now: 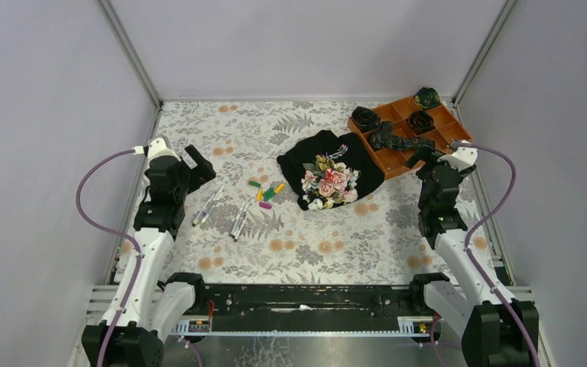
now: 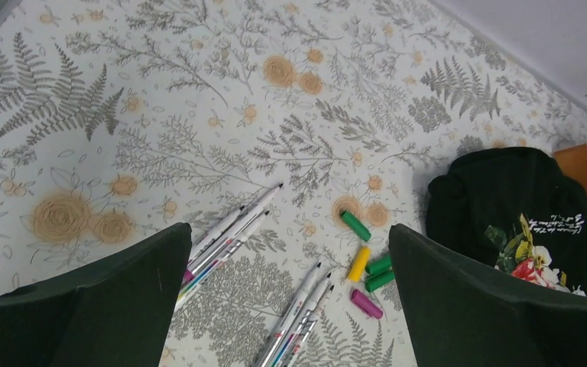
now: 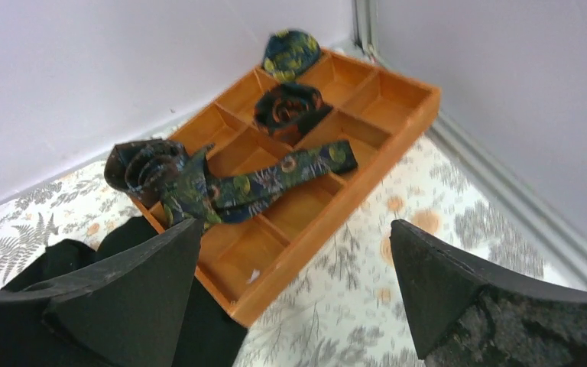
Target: Insert the pens into the pen caps
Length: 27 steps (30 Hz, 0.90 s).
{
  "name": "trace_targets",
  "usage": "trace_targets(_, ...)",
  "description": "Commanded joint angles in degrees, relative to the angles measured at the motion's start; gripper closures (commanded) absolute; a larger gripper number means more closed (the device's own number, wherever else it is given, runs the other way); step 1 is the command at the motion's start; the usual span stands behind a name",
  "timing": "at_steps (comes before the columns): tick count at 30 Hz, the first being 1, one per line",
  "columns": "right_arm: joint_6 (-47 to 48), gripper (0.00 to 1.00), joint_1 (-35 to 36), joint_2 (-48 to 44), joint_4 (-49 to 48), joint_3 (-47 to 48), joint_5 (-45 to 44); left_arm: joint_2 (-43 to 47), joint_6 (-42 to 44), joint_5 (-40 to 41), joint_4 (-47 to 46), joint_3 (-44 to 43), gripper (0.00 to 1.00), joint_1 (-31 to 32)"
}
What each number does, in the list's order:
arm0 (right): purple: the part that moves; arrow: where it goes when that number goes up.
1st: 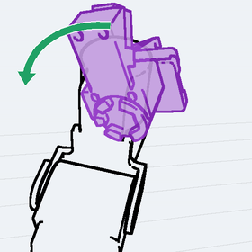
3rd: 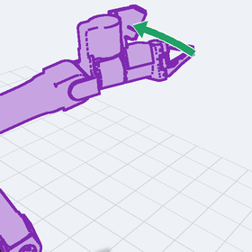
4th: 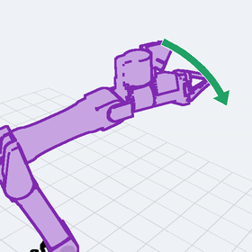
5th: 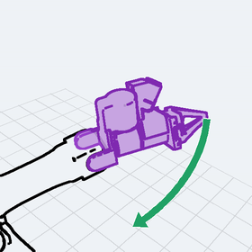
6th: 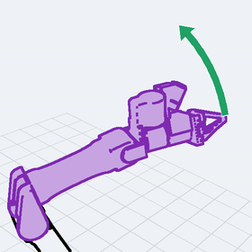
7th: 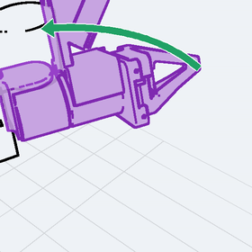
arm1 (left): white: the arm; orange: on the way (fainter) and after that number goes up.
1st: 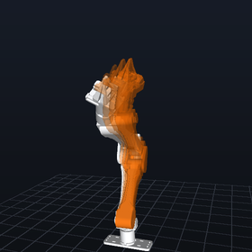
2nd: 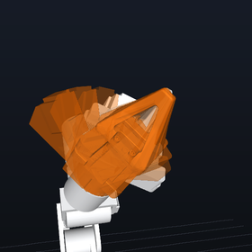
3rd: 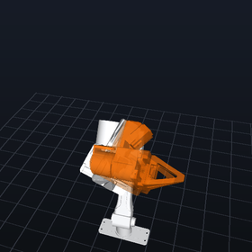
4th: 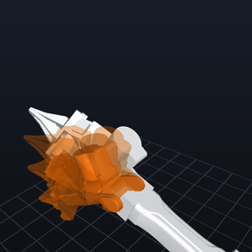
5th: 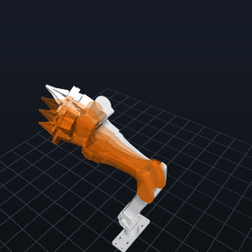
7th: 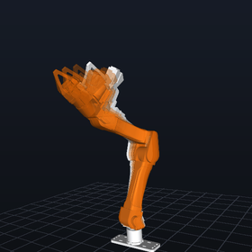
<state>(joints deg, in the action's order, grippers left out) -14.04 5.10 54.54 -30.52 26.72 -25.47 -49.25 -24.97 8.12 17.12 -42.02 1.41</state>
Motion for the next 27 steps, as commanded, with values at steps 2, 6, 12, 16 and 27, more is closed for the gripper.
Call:
trace_targets(2,-11.84,0.01,0.30,-3.62,23.29,3.77,-1.22,-1.00,0.63,0.63,6.50,-3.67,0.00,-0.19)
trace_targets(6,-9.77,0.01,0.32,-3.83,26.50,5.38,7.00,-6.36,5.51,-3.38,7.88,-4.41,0.00,-0.21)
trace_targets(12,-6.76,0.01,0.32,-4.57,25.75,4.78,14.82,-22.43,13.12,1.90,12.84,-9.01,0.05,-0.25)
trace_targets(16,-6.00,0.02,0.35,-4.18,24.90,4.68,16.75,-31.09,14.99,4.30,13.88,-10.19,0.23,-0.31)
trace_targets(27,-6.56,0.02,0.32,0.07,24.54,4.78,18.07,-37.02,14.78,4.14,14.20,-11.35,0.72,-1.24)
